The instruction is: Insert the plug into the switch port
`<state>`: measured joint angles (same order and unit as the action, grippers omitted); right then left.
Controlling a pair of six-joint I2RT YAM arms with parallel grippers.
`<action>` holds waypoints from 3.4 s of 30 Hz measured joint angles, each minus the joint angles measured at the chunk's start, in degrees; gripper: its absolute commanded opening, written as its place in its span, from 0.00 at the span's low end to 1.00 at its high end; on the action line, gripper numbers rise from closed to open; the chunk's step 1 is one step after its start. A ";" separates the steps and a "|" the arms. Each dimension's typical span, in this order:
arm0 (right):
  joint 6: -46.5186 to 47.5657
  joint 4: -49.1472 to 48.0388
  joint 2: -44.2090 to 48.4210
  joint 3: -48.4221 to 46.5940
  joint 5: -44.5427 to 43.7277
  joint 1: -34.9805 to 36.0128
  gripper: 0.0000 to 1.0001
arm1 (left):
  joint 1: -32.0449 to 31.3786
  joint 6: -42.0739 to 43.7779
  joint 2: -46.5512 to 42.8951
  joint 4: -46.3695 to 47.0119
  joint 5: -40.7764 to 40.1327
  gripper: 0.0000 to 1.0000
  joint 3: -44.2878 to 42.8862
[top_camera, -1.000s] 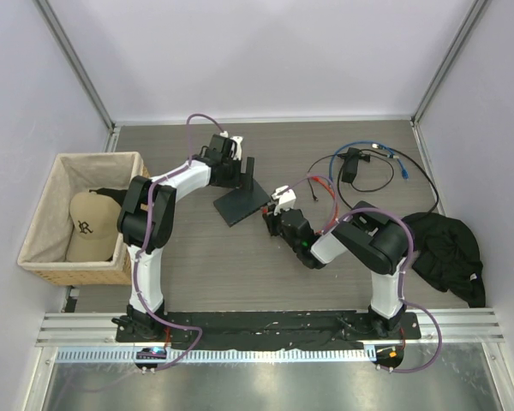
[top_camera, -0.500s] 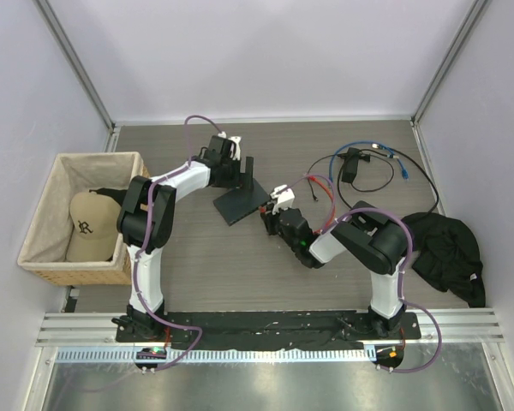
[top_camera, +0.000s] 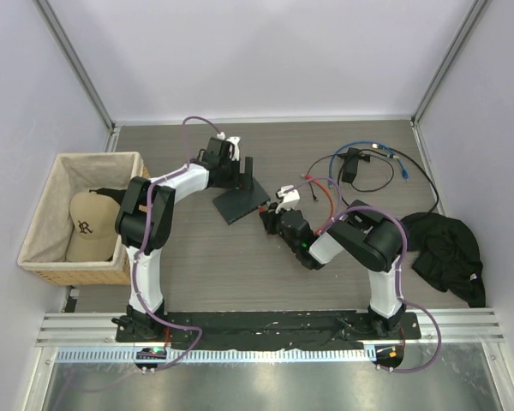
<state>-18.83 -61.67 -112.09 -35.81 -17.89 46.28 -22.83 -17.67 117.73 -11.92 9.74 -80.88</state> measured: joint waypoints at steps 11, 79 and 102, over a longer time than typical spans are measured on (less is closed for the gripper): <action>-2.80 -11.10 -5.73 1.29 1.53 -0.90 0.04 | 0.31 -0.31 -0.26 1.05 1.92 0.91 0.87; 20.92 28.85 -0.20 -16.79 21.27 -8.55 0.10 | 0.35 18.45 -1.92 -6.51 9.62 0.72 0.92; 17.22 46.23 8.63 -14.58 16.22 -6.47 0.52 | -3.80 12.04 -1.14 -12.55 8.20 0.84 -1.01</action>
<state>-1.61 -15.44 -103.46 -50.39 -1.67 39.81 -26.63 -5.63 116.60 -24.47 17.93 -81.89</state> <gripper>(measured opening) 0.492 0.826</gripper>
